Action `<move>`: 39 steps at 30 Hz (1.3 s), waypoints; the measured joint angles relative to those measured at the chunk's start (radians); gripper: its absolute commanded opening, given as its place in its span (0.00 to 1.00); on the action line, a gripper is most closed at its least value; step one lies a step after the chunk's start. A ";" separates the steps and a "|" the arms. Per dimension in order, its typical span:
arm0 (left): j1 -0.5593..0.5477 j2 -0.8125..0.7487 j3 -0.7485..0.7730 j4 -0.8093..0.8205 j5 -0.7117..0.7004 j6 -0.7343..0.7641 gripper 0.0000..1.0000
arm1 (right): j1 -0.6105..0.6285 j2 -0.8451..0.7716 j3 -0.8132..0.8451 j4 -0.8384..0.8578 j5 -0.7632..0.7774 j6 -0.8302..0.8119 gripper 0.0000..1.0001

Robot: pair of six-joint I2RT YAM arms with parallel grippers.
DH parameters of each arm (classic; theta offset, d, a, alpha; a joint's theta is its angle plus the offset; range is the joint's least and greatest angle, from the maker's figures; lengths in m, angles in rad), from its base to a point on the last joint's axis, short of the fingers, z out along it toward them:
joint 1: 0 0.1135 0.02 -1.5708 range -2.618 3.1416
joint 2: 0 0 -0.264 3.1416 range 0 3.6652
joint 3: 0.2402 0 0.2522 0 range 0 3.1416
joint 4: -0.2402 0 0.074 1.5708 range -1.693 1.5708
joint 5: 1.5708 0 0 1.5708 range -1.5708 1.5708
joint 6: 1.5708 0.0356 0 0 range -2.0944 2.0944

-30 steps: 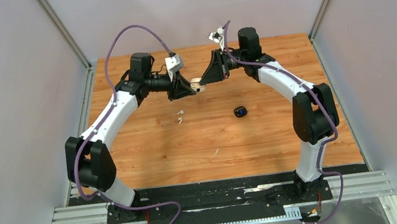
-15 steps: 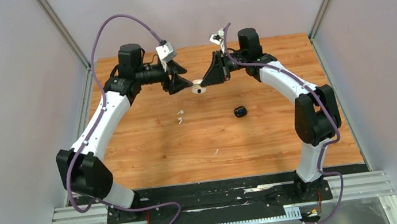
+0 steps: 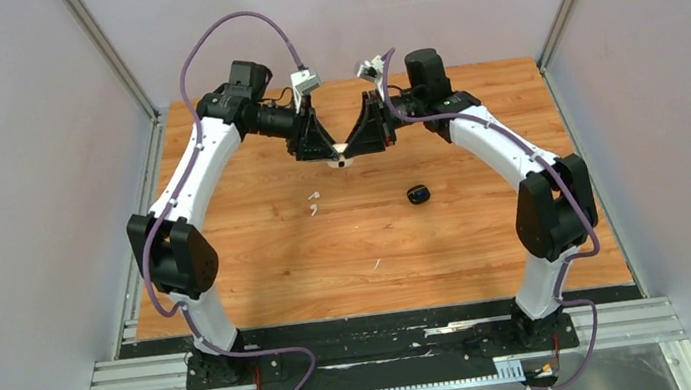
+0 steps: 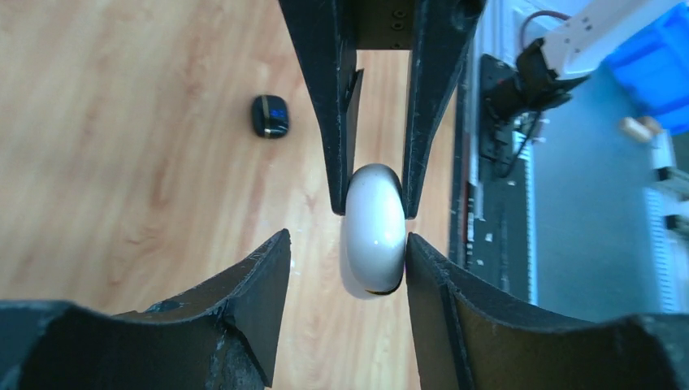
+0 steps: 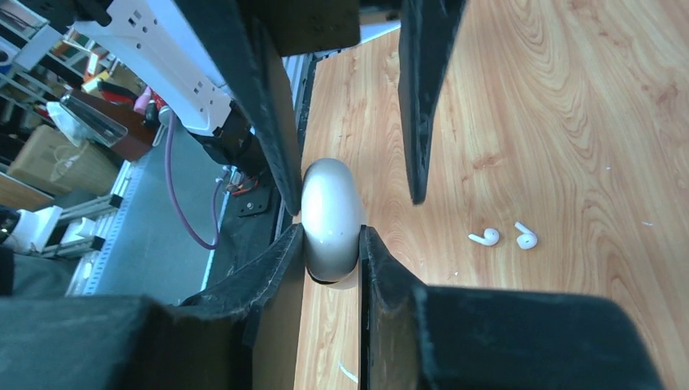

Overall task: Insert the wireless bluetooth earbuds into the charging case
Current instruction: Open the charging case.

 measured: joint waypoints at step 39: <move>0.032 0.140 0.151 -0.306 0.161 -0.116 0.45 | 0.063 -0.037 0.052 -0.272 0.105 -0.397 0.00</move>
